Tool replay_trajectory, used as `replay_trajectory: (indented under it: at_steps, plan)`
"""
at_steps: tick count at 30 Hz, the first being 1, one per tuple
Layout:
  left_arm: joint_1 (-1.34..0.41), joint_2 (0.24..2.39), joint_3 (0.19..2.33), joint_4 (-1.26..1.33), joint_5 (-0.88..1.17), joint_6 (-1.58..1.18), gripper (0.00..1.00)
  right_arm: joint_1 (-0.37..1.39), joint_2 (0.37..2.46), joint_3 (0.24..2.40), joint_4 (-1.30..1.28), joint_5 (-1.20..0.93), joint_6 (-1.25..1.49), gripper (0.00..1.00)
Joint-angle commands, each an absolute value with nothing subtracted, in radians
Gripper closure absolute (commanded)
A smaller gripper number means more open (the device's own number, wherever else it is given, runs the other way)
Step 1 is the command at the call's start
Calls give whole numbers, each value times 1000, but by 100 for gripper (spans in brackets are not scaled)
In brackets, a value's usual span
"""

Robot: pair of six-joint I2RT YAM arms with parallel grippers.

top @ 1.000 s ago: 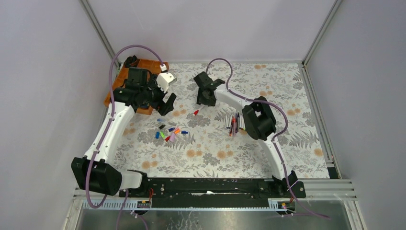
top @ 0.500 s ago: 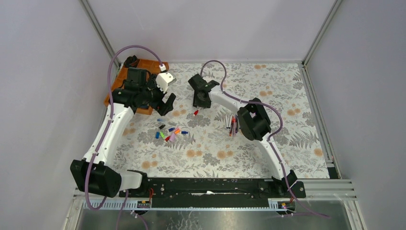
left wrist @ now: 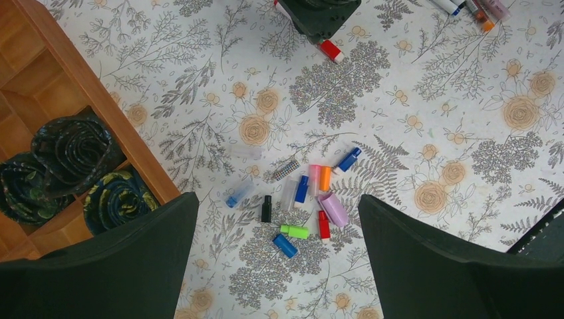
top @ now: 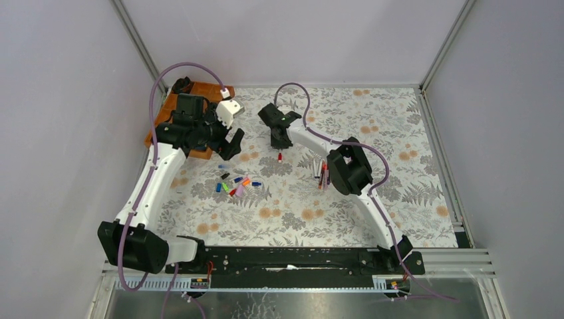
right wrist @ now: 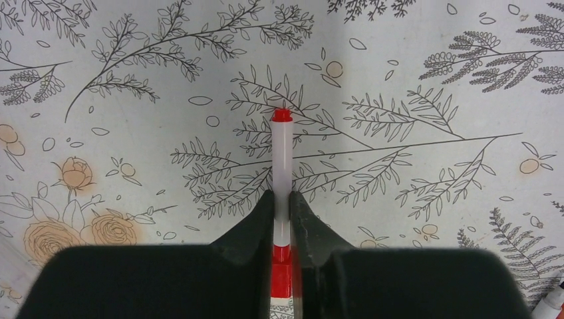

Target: Open the pen caps

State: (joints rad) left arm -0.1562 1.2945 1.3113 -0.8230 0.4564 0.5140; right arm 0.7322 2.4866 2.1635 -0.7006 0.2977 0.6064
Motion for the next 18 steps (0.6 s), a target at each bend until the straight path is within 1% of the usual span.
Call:
replay_trajectory:
  at_steps: [1,3,7,11,14,18]
  plan:
    - [-150,1304,1344,-783,449,466,2,740,2531,2193,-730,343,573,91]
    - [-149,1310,1345,-784,459,443,2,739,2520,2204,-718,324,571,100]
    - [-143,1319,1341,-786,490,383,2,731,2458,2196,-659,252,583,100]
    - [-122,1325,1332,-785,560,318,2,730,2344,2133,-558,180,595,100]
    - [-104,1325,1327,-785,632,287,2,733,2238,2037,-460,117,604,100]
    - [-100,1331,1318,-793,728,256,2,740,2074,1850,-291,41,623,100]
